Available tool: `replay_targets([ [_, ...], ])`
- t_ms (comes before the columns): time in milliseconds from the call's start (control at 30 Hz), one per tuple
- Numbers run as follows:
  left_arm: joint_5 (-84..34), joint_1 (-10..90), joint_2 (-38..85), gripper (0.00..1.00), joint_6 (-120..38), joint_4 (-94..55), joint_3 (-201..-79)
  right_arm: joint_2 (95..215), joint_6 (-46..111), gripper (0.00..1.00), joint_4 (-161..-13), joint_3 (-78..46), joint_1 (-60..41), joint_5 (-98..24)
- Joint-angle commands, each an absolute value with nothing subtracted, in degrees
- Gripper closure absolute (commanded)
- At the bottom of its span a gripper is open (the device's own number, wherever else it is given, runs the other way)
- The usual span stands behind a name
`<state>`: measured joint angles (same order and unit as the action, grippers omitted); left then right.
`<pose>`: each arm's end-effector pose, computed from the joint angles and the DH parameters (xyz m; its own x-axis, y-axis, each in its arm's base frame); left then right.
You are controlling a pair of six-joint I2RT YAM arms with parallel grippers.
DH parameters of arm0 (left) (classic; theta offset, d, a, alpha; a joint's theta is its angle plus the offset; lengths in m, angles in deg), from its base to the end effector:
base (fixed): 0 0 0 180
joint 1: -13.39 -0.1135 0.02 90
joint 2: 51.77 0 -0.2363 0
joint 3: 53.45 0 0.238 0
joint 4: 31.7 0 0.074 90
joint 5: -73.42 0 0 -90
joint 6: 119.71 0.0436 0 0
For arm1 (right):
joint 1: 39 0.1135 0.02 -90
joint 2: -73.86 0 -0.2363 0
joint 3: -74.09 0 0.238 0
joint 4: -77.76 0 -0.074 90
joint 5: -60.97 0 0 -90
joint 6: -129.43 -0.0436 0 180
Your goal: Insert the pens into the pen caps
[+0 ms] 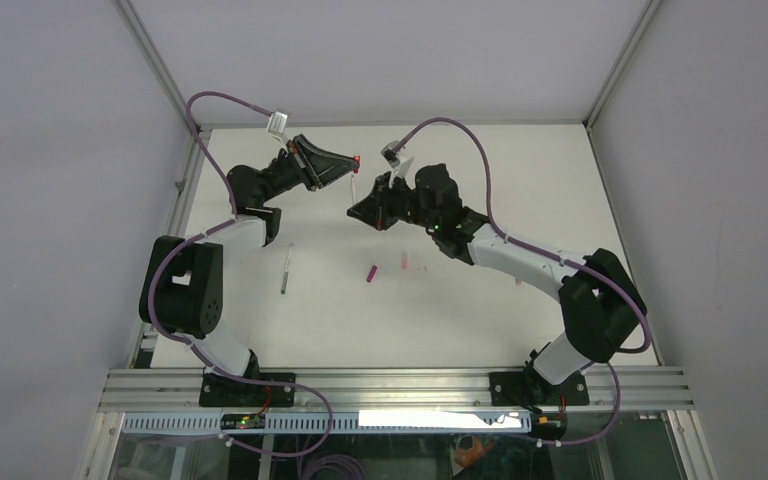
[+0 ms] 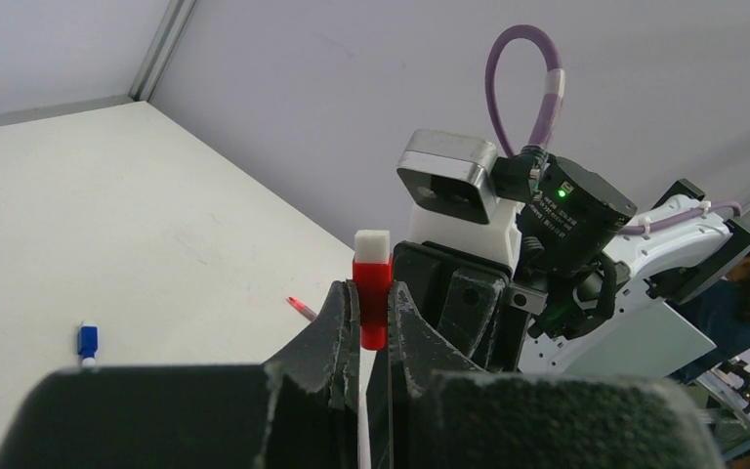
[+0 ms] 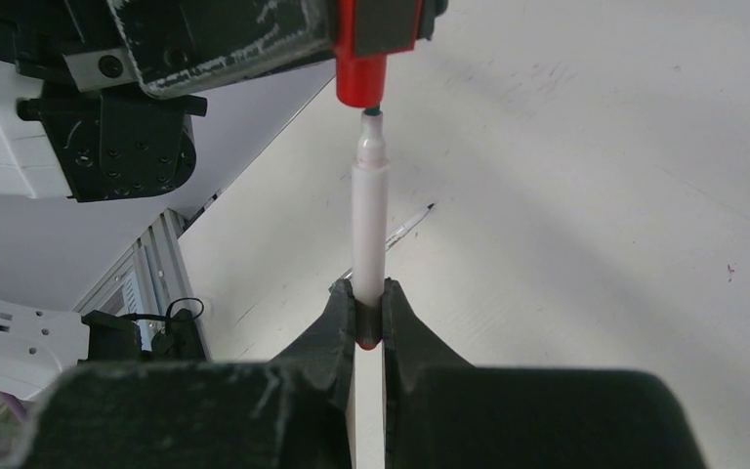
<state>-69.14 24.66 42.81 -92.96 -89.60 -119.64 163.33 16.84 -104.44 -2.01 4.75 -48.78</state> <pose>0.3225 -0.0996 0.2854 -0.4938 -0.4551 -0.7410 0.7899 0.1216 -0.6011 0.2515 0.2611 0.2725 -0.4712 0.0494 -0.8806 -0.7682 0.4675 0.4373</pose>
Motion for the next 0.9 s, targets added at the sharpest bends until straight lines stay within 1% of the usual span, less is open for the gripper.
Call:
replay_targets([
  [0,-68.36,24.82,40.34,1.00,-93.57,-98.84,-120.55,163.37,17.90,1.00,-105.45,-4.52,4.94,-47.88],
  [867,-68.10,24.82,41.34,1.00,-92.92,-98.86,-120.30,159.67,20.15,1.00,-105.71,-3.88,4.28,-45.95],
])
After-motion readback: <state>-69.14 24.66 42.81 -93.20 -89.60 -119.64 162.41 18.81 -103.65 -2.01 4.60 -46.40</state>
